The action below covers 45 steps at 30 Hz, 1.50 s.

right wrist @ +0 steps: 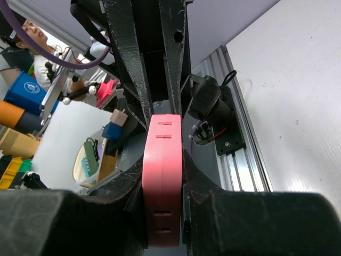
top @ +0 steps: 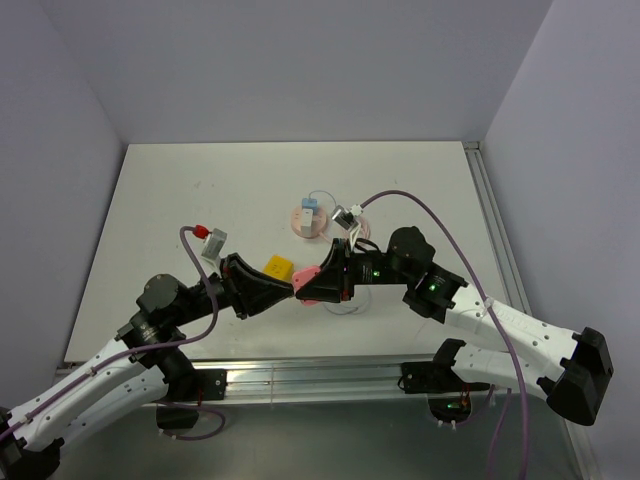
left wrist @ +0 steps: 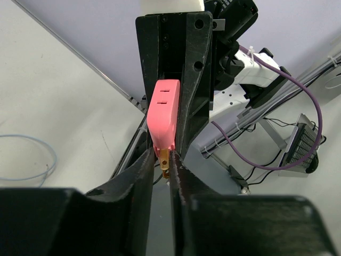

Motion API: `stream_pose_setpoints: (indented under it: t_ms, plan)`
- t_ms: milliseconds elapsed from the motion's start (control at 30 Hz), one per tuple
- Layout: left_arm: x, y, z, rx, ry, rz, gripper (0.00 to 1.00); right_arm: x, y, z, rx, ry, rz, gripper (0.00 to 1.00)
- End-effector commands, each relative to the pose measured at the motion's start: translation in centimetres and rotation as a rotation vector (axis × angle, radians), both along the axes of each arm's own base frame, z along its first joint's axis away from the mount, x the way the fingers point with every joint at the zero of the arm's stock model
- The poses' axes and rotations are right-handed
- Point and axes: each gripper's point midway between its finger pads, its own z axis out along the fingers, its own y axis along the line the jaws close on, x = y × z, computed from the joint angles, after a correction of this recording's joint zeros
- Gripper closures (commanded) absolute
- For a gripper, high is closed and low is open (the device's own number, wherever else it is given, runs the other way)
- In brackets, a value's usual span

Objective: Insert the plug

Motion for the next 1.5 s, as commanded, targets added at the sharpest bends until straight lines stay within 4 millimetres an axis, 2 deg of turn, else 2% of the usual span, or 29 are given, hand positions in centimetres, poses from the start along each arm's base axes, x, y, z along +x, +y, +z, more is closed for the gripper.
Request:
stream_pose_setpoints:
  t_ms: [0, 67, 100, 167, 200, 267, 300, 367, 400, 467, 533, 567, 600, 633, 667, 700, 733, 767, 833, 867, 900, 933, 967, 1000, 1067, 1100, 1167, 1267, 1467]
  plan:
    - [-0.1, 0.1, 0.9, -0.023, -0.018, -0.001, 0.74, -0.1, -0.1, 3.1, 0.076, -0.066, 0.013, 1.0]
    - [0.2, 0.2, 0.9, -0.019, -0.009, 0.022, 0.64, 0.1, -0.1, 3.0, 0.068, -0.065, -0.001, 1.0]
    - [0.5, 0.3, 0.4, -0.001, 0.007, 0.037, 0.5, 0.2, -0.2, 2.9, 0.064, -0.068, -0.007, 1.0]
    - [1.1, 0.9, 0.8, 0.001, 0.005, 0.095, 0.38, 1.0, -0.3, 2.4, 0.025, -0.052, -0.06, 1.0]
    - [1.4, 1.2, 0.0, 0.034, 0.029, 0.118, 0.3, 1.5, -0.4, 2.0, 0.003, -0.061, -0.09, 1.0]
    - [2.4, 2.3, 0.8, 0.039, 0.022, 0.207, 0.26, 2.1, -0.8, 0.7, -0.059, -0.036, -0.135, 1.0]
    - [2.9, 2.8, 0.9, 0.045, 0.025, 0.248, 0.25, 3.2, -1.2, 0.3, -0.079, -0.036, -0.199, 1.0]
    - [3.8, 4.1, 0.3, 0.073, 0.08, 0.34, 0.24, 4.4, -1.9, -1.4, -0.152, -0.003, -0.283, 1.0]
    - [5.8, 5.6, 0.0, 0.064, 0.143, 0.482, 0.26, 5.8, -2.4, -2.1, -0.182, 0.006, -0.368, 1.0]
    - [7.6, 6.9, -2.6, 0.147, 0.252, 0.617, 0.31, 7.0, -3.2, -3.9, -0.246, 0.043, -0.446, 1.0]
    - [9.4, 7.9, -3.9, 0.191, 0.336, 0.741, 0.44, 9.1, -3.8, -5.7, -0.313, 0.085, -0.567, 1.0]
    - [10.2, 7.5, -6.5, 0.301, 0.388, 0.771, 0.5, 9.5, -4.1, -6.7, -0.35, 0.107, -0.595, 1.0]
    - [11.1, 7.9, -7.4, 0.336, 0.429, 0.835, 0.62, 10.3, -4.1, -8.0, -0.389, 0.137, -0.629, 1.0]
    - [11.8, 8.0, -7.1, 0.355, 0.446, 0.876, 0.67, 11.0, -4.4, -8.6, -0.414, 0.149, -0.673, 1.0]
    - [12.3, 8.3, -9.9, 0.48, 0.496, 0.924, 0.69, 11.5, -4.3, -8.8, -0.422, 0.161, -0.693, 1.0]
    - [13.3, 9.0, -9.3, 0.476, 0.505, 1.005, 0.69, 12.0, -4.2, -9.8, -0.45, 0.177, -0.711, 1.0]
    - [13.8, 9.0, -10.6, 0.531, 0.523, 1.038, 0.68, 12.8, -4.6, -10.3, -0.472, 0.183, -0.756, 1.0]
    - [14.3, 9.4, -10.8, 0.546, 0.53, 1.071, 0.68, 13.3, -4.4, -10.1, -0.472, 0.193, -0.773, 1.0]
    - [15.2, 9.5, -11.0, 0.546, 0.537, 1.099, 0.66, 14.1, -4.1, -11.8, -0.524, 0.222, -0.796, 1.0]
    - [15.8, 9.8, -11.8, 0.562, 0.558, 1.112, 0.67, 14.7, -3.8, -11.7, -0.529, 0.231, -0.808, 1.0]
    - [16.4, 9.8, -12.3, 0.553, 0.57, 1.115, 0.68, 15.2, -3.5, -13.1, -0.571, 0.252, -0.814, 1.0]
    - [16.7, 9.7, -13.5, 0.571, 0.606, 1.097, 0.7, 15.4, -3.4, -13.7, -0.593, 0.268, -0.817, 1.0]
    - [17.6, 10.8, -14.1, 0.564, 0.632, 1.135, 0.71, 15.6, -2.8, -13.8, -0.592, 0.279, -0.811, 1.0]
    - [17.9, 11.2, -15.0, 0.567, 0.647, 1.147, 0.74, 15.8, -2.4, -15.0, -0.617, 0.295, -0.805, 1.0]
    - [18.7, 11.8, -16.6, 0.585, 0.676, 1.161, 0.77, 16.1, -1.5, -15.5, -0.604, 0.314, -0.791, 1.0]
    - [18.9, 11.8, -17.4, 0.593, 0.69, 1.156, 0.79, 16.2, -1.2, -16.5, -0.621, 0.328, -0.787, 1.0]
    - [19.7, 11.2, -18.5, 0.592, 0.7, 1.133, 0.83, 16.7, -0.7, -16.7, -0.622, 0.34, -0.789, 1.0]
    - [20.4, 10.3, -20.1, 0.633, 0.714, 1.11, 0.94, 17.1, -0.4, -18.4, -0.668, 0.361, -0.795, 1.0]
    - [21.2, 9.3, -22.5, 0.665, 0.726, 1.078, 1.0, 17.3, -0.4, -19.4, -0.705, 0.354, -0.795, 1.0]
